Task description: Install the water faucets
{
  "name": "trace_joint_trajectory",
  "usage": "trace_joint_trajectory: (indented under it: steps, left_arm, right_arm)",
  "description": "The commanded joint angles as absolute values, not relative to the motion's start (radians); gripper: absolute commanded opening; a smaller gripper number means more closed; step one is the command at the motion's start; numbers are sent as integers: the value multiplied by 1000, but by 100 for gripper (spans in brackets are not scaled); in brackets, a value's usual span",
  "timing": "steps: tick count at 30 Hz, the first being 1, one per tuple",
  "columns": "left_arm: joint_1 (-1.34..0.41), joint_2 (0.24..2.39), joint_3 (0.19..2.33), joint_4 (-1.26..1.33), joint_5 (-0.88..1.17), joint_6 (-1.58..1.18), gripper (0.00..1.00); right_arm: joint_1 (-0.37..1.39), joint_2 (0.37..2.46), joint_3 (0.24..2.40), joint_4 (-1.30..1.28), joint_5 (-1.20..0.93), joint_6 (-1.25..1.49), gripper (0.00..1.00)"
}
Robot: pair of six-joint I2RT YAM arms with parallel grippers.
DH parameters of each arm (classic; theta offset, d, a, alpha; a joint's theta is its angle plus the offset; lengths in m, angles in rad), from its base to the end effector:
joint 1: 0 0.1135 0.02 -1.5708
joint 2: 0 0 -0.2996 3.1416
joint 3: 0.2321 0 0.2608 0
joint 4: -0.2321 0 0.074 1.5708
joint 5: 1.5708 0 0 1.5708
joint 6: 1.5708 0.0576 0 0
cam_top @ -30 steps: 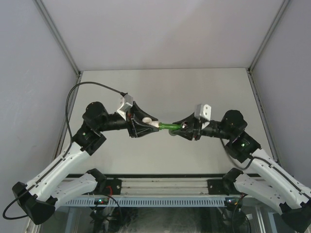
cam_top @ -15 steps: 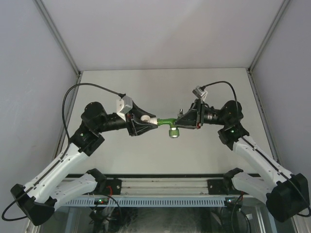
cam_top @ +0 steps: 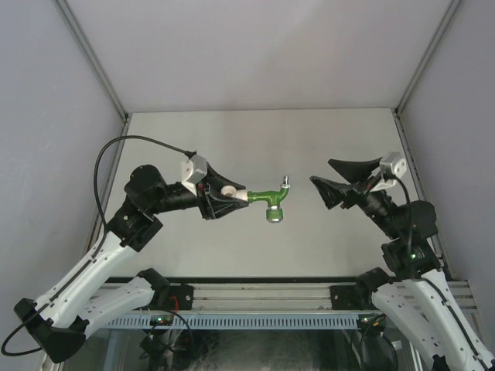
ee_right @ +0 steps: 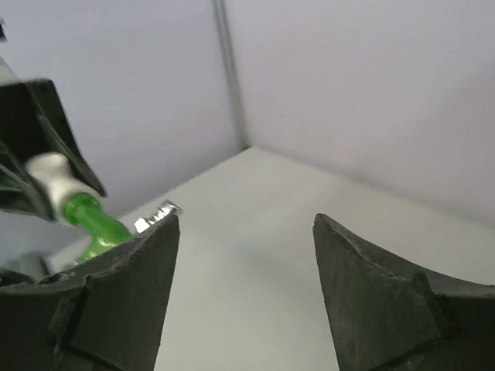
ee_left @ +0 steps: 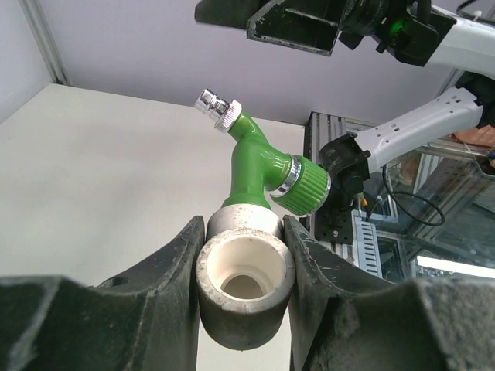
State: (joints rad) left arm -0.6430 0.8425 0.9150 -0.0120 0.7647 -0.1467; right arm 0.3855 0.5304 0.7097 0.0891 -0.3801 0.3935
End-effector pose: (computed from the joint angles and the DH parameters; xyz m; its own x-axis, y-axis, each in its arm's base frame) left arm 0.1239 -0.1427 0.4223 -0.0962 -0.0597 -0.9936 0.9822 0.1561 -0.1045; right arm 0.1064 0.0662 0.4032 -0.0340 0.3705 -0.9282 -0.7229 0.6322 0.2788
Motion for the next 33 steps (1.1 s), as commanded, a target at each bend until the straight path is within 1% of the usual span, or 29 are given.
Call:
trace_joint_trajectory:
  steps: [1,3,5,12,17,25,33]
  left_arm:
    - [-641,819,957,37,781,-174,0]
    - [-641,808,947,46,782,-184,0]
    - [-641,803,944,53,785,-193,0]
    - [-641,805,951,55,792,-217,0]
    - [-642,806,952,57,795,-232,0]
    - [-641,793,952,57,782,-254,0]
    - [-641,796,949,57,780,-266,0]
  right_arm:
    - [381,479,675,146,-410,-274,70]
    - [387,464,664,108,-499,-497,72]
    - [402,456,658,62,-527,-671,73]
    - [543,449,636,-13,-390,-1022,73]
    - [645,476,634,9,-360,-1106,74]
    - [723,510,633,12,-277,-1225,74]
    - [785,521,634,26,-249,-1288,76]
